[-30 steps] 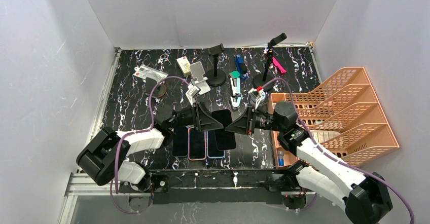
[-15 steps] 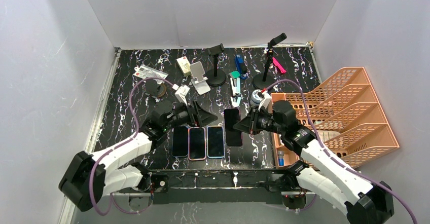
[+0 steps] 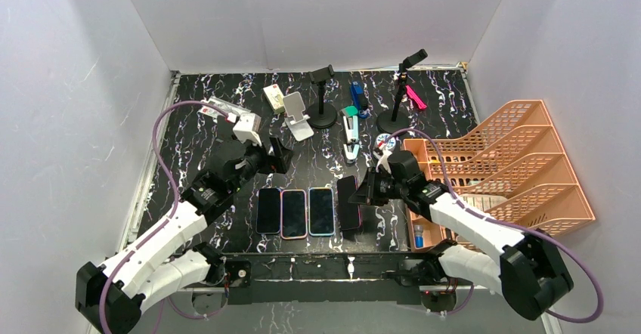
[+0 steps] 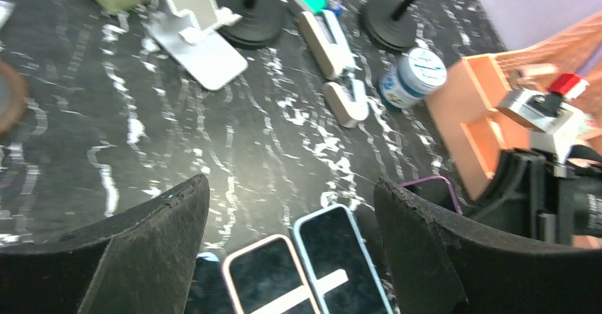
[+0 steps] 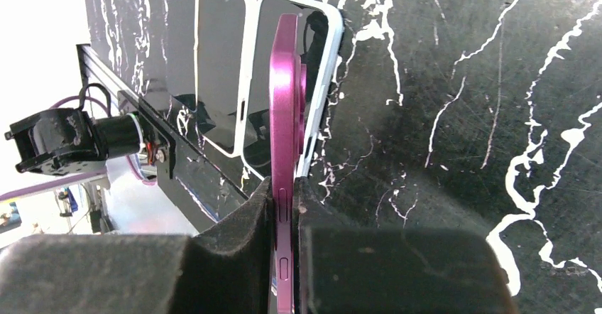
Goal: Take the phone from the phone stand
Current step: Place the phone at the center of the board.
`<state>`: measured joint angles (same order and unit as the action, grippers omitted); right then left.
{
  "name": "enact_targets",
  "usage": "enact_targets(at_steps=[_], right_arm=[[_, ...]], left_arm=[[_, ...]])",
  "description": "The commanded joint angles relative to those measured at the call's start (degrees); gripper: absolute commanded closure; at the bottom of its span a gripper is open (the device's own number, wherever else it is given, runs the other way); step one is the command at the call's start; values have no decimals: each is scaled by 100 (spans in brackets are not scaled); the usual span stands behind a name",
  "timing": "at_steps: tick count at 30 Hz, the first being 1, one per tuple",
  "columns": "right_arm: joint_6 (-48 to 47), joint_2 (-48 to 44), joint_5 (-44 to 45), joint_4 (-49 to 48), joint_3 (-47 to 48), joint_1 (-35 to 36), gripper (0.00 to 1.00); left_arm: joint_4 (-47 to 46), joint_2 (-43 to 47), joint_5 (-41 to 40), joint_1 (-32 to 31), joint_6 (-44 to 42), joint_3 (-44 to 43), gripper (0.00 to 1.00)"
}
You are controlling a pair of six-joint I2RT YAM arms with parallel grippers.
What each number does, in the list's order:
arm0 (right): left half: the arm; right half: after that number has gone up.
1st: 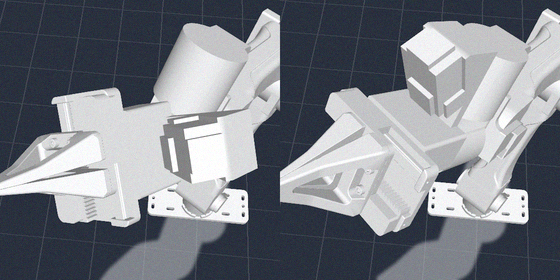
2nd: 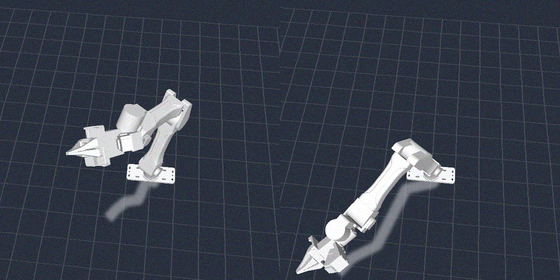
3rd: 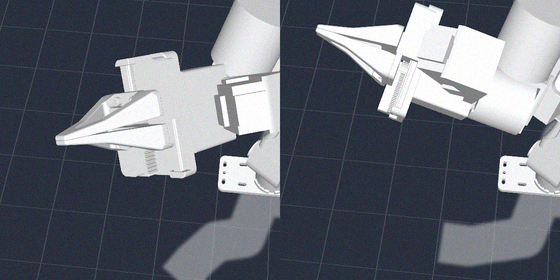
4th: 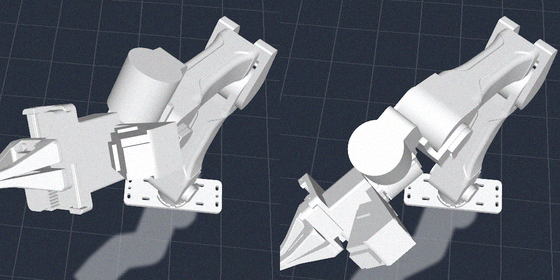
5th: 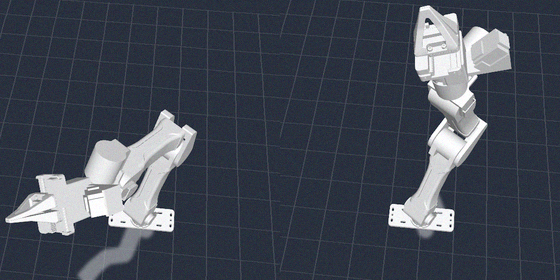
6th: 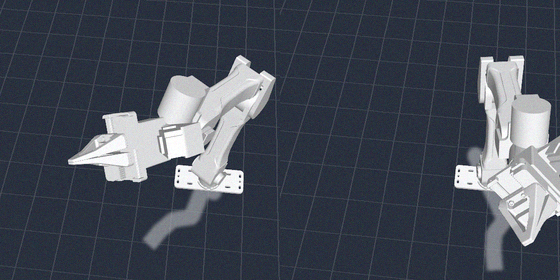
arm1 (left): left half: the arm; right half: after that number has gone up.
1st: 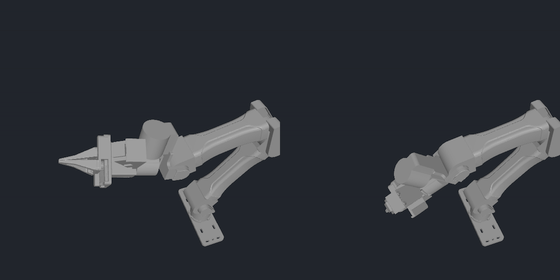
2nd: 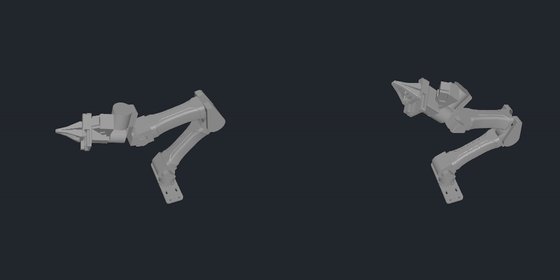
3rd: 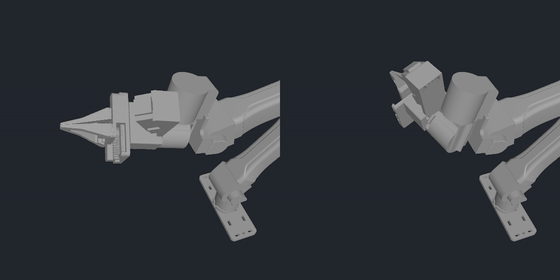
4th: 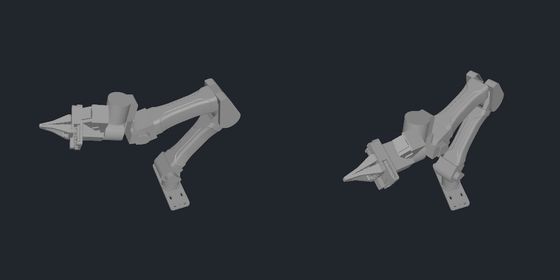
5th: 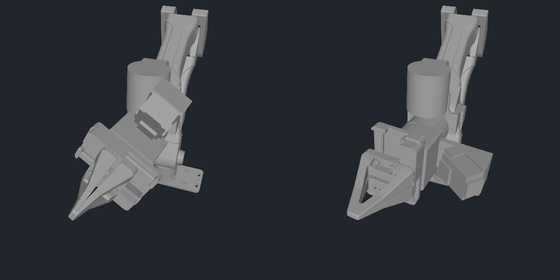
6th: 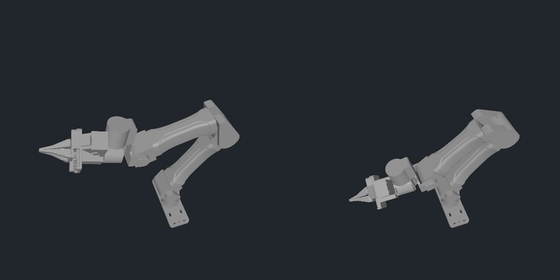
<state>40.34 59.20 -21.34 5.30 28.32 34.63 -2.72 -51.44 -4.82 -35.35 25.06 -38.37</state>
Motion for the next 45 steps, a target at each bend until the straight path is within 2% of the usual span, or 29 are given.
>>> enact_targets(at_steps=[1,5,10,45], right_arm=[[202,223,-276,-724,25,-112,100],[177,497,-297,-769,42,-172,100],[169,827,-403,-881,75,-213,100],[291,1515,-689,-1066,-150,-393,99]], left_arm=[[776,143,-1097,20,-918,-236,18],[457,505,-848,20,-898,173,18],[458,674,-818,20,-981,198,19],[464,574,-564,20,-1010,164,19]])
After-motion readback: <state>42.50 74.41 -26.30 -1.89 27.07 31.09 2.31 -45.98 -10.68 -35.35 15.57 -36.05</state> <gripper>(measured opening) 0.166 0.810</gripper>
